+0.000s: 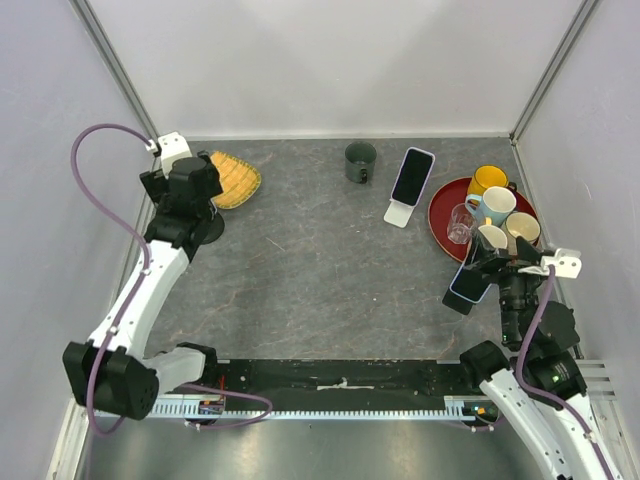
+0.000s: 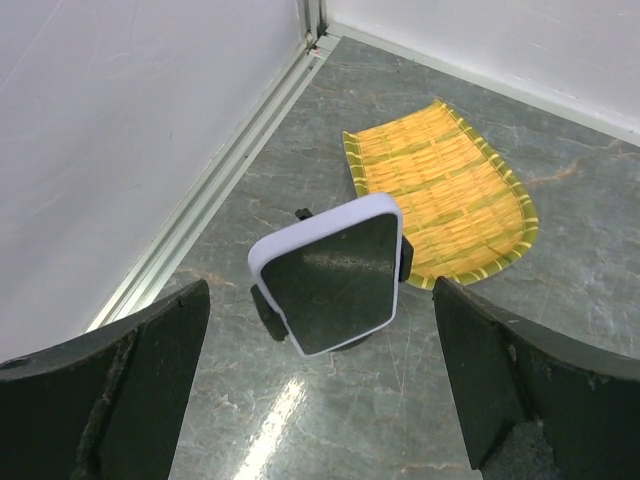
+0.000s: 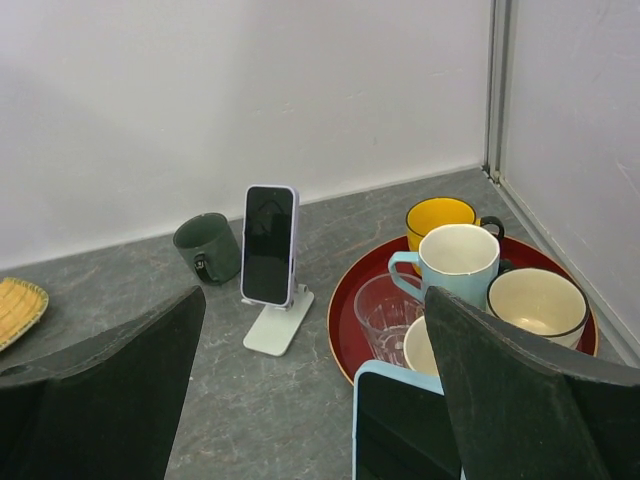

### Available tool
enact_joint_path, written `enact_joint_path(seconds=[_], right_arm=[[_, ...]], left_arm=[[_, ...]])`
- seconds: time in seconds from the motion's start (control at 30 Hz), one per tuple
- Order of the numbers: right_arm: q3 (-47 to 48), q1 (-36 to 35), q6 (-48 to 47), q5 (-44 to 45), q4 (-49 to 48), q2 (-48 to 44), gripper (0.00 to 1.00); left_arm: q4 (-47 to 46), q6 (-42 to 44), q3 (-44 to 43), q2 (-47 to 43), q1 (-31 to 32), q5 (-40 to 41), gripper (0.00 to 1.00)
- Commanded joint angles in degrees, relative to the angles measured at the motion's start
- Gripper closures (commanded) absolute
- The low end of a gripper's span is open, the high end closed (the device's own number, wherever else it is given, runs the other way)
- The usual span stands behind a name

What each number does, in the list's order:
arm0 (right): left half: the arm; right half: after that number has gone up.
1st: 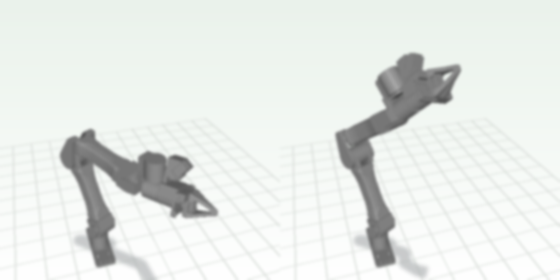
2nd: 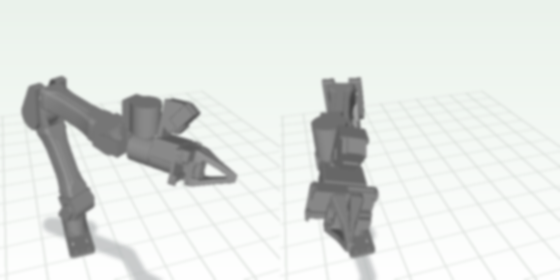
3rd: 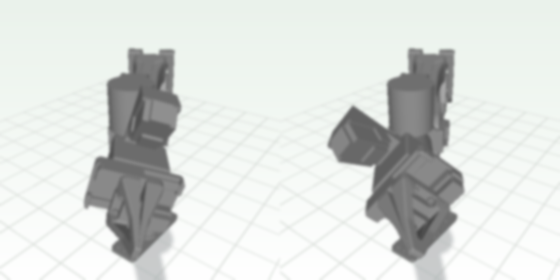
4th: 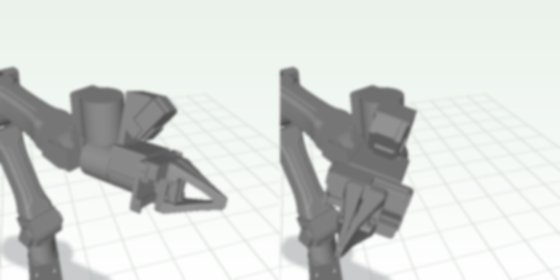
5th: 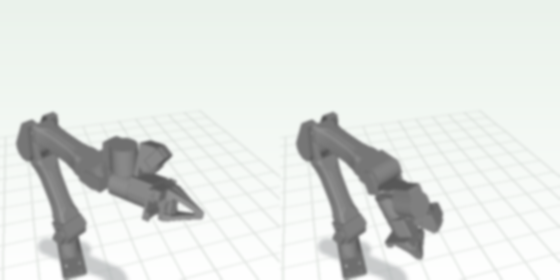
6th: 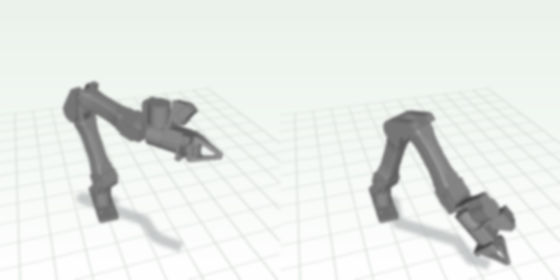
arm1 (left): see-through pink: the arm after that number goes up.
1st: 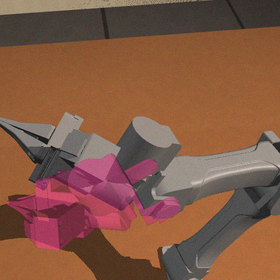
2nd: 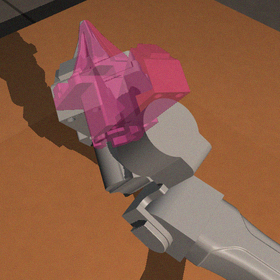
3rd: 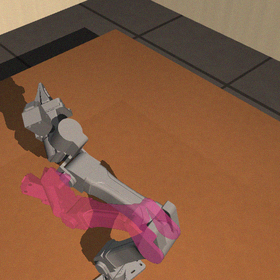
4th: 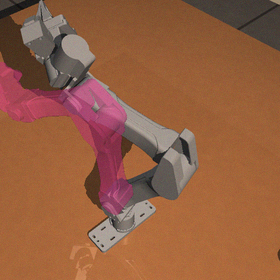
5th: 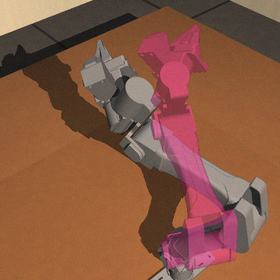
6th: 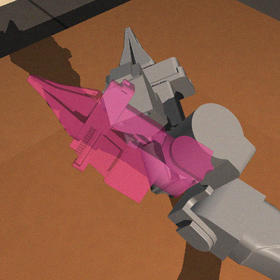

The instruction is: Remove the phone from the phone stand

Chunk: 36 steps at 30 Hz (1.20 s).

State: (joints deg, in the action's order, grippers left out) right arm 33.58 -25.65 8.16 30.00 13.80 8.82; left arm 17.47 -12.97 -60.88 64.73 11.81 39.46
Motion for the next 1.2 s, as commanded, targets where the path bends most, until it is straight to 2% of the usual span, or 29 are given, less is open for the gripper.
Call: enact_joint_path(seconds=[0.0,0.27,0.5,1.17], right_arm=[[0.2,-0.3,0.2,-0.3,-2.3,-2.1,0.02],[-0.7,-0.7,0.0,-0.7,-2.7,-4.2,0.02],[-0.9,-0.9,-0.3,-0.5,-2.8,-4.5,0.02],[-1.3,-1.0,-0.8,0.0,-2.9,-6.4,0.02]], left_arm=[[-5.8,-1.4,-3.6,4.0,-0.3,5.8,0.0],[-11.9,-1.6,-5.4,11.6,-0.5,12.1,0.0],[-13.3,-5.4,-5.2,14.5,-1.7,12.7,0.0],[-11.9,-10.6,-0.6,14.9,-1.9,12.3,0.07]])
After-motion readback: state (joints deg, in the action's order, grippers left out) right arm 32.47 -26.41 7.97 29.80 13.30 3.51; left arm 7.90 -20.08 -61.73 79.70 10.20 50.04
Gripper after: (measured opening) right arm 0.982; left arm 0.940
